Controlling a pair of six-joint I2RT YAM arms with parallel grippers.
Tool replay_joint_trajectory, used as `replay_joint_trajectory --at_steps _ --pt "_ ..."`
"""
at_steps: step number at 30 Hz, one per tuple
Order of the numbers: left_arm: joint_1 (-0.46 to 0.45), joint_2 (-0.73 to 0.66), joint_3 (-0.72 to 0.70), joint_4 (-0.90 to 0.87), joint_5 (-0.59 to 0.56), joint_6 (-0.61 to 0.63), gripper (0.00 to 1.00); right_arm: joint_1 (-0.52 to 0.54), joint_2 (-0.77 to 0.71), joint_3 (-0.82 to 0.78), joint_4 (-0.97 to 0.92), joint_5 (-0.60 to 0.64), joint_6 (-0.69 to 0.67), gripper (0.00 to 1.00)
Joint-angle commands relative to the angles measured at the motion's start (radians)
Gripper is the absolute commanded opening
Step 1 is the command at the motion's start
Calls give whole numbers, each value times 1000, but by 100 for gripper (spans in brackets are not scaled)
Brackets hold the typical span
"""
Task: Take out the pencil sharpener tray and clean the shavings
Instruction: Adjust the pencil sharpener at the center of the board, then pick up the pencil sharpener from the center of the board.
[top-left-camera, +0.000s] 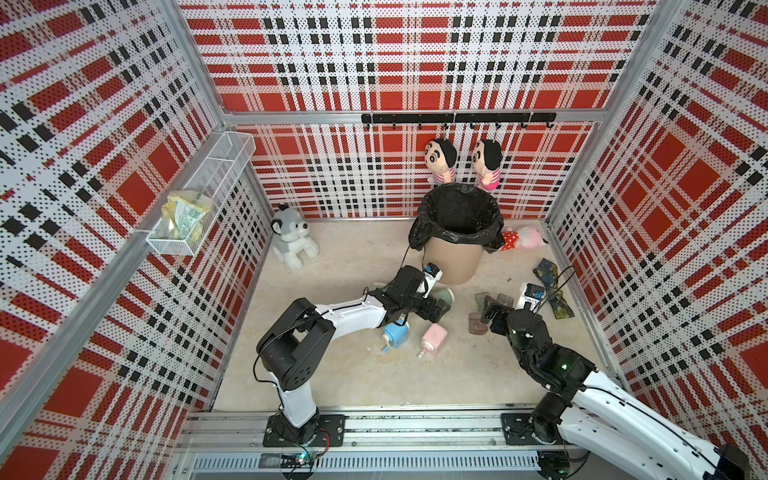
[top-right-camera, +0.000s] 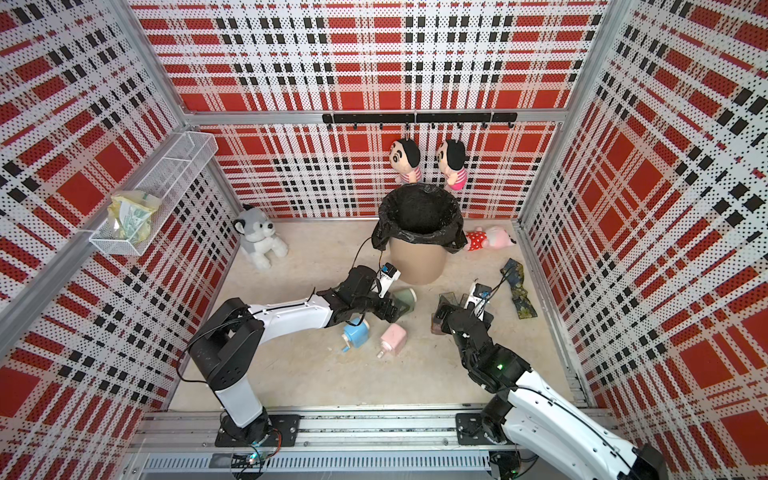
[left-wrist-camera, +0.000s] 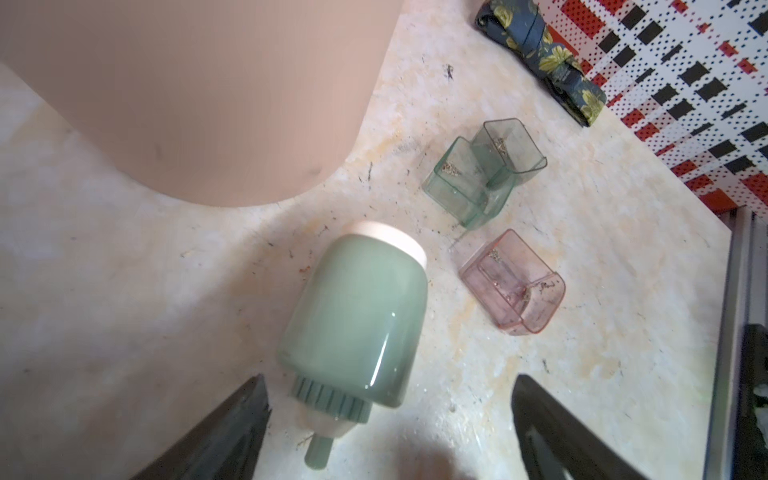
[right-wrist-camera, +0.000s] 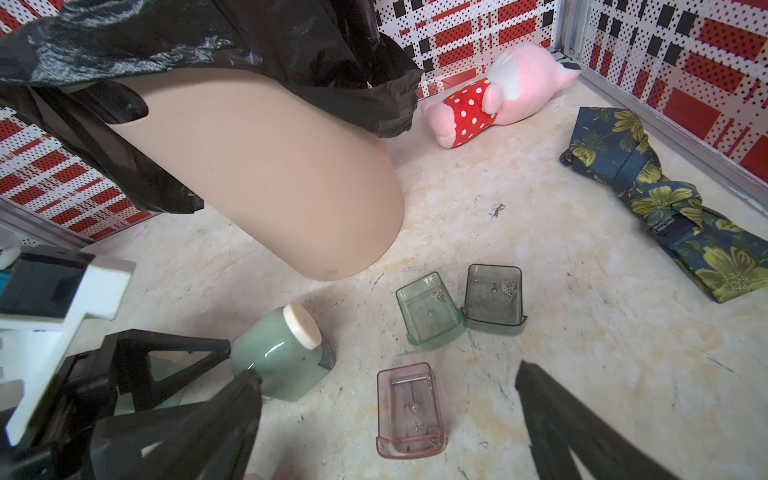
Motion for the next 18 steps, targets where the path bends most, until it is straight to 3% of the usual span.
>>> replay_joint_trajectory --at_steps 1,18 --pt "-16 -17 22 4 -130 39 94 -12 4 -14 24 -11 -11 98" --pt "-49 124 94 4 -107 98 94 -33 -1 -18 17 -28 -14 98"
